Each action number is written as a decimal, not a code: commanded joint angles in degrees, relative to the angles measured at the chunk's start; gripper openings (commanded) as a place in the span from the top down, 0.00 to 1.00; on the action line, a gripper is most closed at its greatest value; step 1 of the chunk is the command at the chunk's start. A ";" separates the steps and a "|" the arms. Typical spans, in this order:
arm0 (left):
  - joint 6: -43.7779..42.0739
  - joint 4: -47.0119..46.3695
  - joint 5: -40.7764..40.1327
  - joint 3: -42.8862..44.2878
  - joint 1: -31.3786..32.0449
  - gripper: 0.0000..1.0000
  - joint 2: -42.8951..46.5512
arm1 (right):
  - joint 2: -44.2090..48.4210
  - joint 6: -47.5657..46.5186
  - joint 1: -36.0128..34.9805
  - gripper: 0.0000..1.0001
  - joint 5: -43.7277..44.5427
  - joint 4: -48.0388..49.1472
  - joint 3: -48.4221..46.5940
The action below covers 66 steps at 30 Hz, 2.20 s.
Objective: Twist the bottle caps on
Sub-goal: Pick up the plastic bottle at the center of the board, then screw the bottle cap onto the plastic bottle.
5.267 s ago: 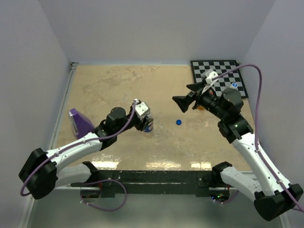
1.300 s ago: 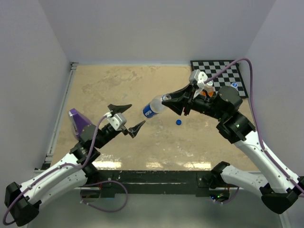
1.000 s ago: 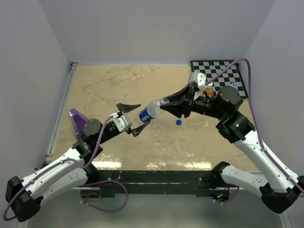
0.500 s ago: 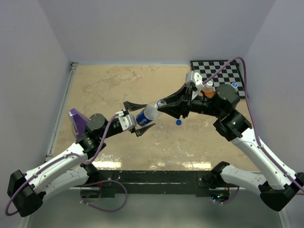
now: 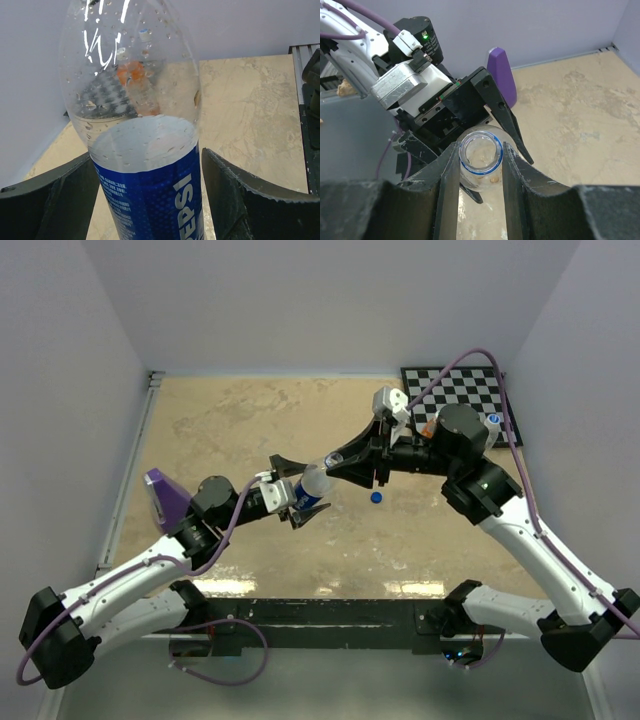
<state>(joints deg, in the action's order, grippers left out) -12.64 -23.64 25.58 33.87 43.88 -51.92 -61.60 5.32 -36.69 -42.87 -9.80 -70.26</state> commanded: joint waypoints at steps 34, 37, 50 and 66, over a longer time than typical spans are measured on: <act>6.40 -5.28 1.93 -1.17 -0.90 0.29 -0.46 | 2.80 -0.31 0.21 0.94 -0.55 0.58 -1.37; 6.14 -3.26 0.53 -0.47 -0.90 0.34 0.41 | 3.24 -0.23 0.21 0.84 -0.19 0.57 -1.55; 8.86 0.52 -6.50 -0.56 -0.81 0.45 2.43 | 5.00 0.39 0.21 0.01 7.17 -0.48 -1.81; 5.70 18.97 -22.07 -3.81 -0.99 0.48 21.85 | -6.58 7.51 0.39 0.01 48.38 -15.50 3.10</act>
<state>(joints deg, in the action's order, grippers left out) -5.82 -8.99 7.20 31.40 43.13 -32.84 -61.56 11.42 -36.62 -6.04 -17.93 -69.87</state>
